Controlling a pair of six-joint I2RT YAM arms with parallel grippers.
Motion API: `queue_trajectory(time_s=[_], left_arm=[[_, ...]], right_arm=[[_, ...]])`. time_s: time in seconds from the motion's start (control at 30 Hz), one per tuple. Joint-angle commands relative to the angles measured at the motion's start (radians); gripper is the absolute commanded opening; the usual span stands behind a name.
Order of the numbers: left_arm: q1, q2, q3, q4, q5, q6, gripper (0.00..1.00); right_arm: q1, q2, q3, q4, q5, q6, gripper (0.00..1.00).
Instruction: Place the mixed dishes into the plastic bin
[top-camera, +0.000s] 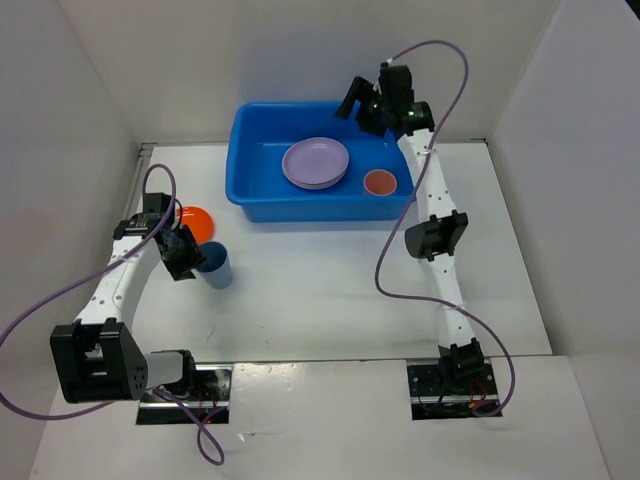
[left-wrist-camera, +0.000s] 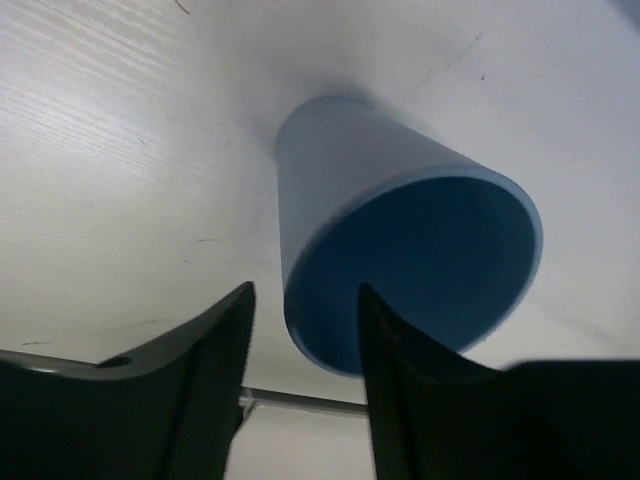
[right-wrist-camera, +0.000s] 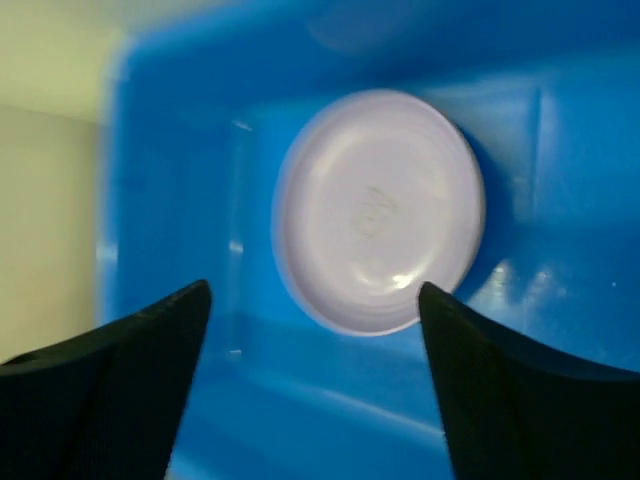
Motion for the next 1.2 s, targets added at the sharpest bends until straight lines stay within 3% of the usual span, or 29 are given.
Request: queue_trajectory(time_s=[0.0, 0.07, 0.1, 0.17, 0.27, 0.37, 0.5, 0.53, 0.6, 0.8, 0.93, 1.17], left_arm=[[0.006, 0.037, 0.035, 0.021, -0.013, 0.030, 0.50], [0.006, 0.051, 0.025, 0.035, 0.010, 0.039, 0.34], [0.006, 0.051, 0.025, 0.044, 0.020, 0.040, 0.15], [0.006, 0.051, 0.034, 0.044, 0.020, 0.049, 0.00], [0.006, 0.001, 0.070, 0.011, 0.051, 0.072, 0.00], [-0.003, -0.077, 0.191, -0.075, 0.186, 0.095, 0.00], [-0.027, -0.110, 0.405, -0.164, 0.231, 0.095, 0.00], [-0.039, -0.098, 0.450, -0.164, 0.231, 0.095, 0.00], [-0.053, -0.052, 0.559, -0.149, 0.219, 0.095, 0.00], [-0.145, 0.195, 0.766, -0.017, 0.164, 0.072, 0.00], [-0.204, 0.410, 0.913, -0.003, 0.129, 0.072, 0.00], [-0.246, 0.700, 1.122, -0.018, 0.001, 0.092, 0.00]], right_arm=[[0.015, -0.231, 0.022, 0.023, -0.007, -0.050, 0.91], [0.015, -0.284, 0.022, 0.023, -0.016, -0.059, 0.97], [0.015, -0.335, 0.022, 0.023, -0.034, -0.059, 1.00], [0.015, -0.415, 0.022, 0.023, -0.050, -0.059, 1.00], [0.024, -0.518, 0.022, -0.018, -0.041, -0.079, 1.00], [0.033, -0.633, 0.022, -0.109, -0.003, -0.079, 1.00], [0.033, -0.747, 0.022, -0.326, 0.123, -0.053, 1.00], [0.033, -0.776, -0.079, -0.327, 0.123, -0.062, 1.00], [0.106, -0.906, -0.289, -0.314, 0.221, -0.062, 1.00], [0.225, -1.058, -0.553, -0.324, 0.388, 0.013, 1.00], [0.225, -1.199, -0.727, -0.324, 0.413, 0.047, 1.00], [0.225, -1.428, -1.205, -0.324, 0.438, 0.077, 1.00]])
